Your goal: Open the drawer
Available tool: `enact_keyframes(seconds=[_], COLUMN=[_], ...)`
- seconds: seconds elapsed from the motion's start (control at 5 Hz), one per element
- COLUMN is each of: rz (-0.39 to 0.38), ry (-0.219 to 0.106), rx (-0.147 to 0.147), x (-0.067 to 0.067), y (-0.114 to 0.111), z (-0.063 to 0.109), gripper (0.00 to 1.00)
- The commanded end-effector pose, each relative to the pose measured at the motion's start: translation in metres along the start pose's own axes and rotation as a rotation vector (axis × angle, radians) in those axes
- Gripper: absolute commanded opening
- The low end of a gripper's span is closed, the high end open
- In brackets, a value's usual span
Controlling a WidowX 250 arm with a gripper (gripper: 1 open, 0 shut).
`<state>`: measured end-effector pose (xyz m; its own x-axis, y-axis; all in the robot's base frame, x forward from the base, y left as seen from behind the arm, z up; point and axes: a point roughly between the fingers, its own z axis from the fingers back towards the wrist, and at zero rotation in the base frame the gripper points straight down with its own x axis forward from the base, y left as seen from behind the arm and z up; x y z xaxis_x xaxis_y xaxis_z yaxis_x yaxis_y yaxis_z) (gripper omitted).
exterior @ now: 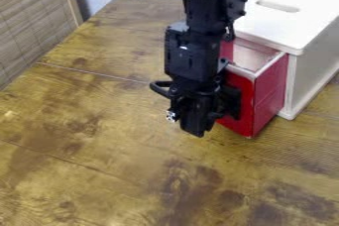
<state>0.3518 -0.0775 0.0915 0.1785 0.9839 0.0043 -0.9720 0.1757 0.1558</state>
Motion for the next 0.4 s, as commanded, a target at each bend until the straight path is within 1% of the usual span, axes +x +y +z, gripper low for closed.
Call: enact_keyframes(seconds=[0.0,0.2], rz=[-0.052,-0.091], ry=[0.042,0.041], rx=[-0.245,-0.248], x=[-0.033,-0.024], y=[-0.037,-0.049], z=[0.057,0.056], gripper=[0.0,0.0])
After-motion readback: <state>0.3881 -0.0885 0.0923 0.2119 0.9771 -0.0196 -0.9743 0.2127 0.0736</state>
